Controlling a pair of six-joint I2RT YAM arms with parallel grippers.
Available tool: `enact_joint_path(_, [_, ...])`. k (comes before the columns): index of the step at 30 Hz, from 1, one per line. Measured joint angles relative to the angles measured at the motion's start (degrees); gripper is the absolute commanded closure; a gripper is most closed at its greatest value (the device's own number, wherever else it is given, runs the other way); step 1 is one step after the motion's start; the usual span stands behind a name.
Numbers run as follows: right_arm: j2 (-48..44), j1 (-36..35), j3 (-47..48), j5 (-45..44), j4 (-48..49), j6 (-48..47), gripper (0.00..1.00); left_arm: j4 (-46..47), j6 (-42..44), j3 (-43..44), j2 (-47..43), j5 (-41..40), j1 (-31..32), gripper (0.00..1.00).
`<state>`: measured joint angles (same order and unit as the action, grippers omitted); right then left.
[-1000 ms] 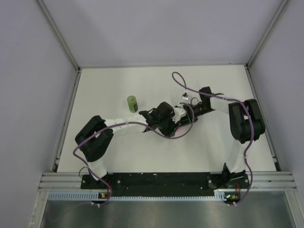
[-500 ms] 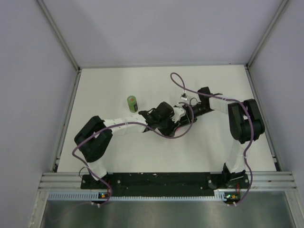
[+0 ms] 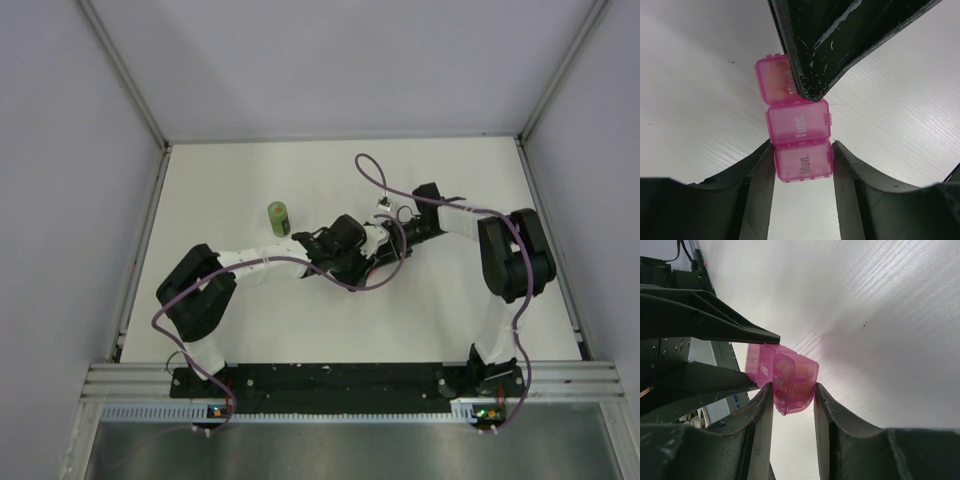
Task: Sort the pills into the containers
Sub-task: Close the pill container at the center of the board.
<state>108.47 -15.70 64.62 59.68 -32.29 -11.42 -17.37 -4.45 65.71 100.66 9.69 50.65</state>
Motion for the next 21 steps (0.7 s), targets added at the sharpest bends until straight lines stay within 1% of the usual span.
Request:
enact_joint_path(12, [-0.48,-0.63,-0.02,0.39,4.02,1.99,1.00,-0.96,0.02,0.68,0.13,-3.80,0.68,1.00])
enact_joint_path(19, [-0.81,-1.49,-0.02,0.17,7.72,3.82,1.00,-4.66,1.75,3.37,1.81,-8.33,1.16,1.00])
enact_joint_path(21, [-0.81,-1.55,-0.02,0.02,8.41,4.37,0.96,-5.46,2.19,4.02,2.32,-9.16,1.20,1.00])
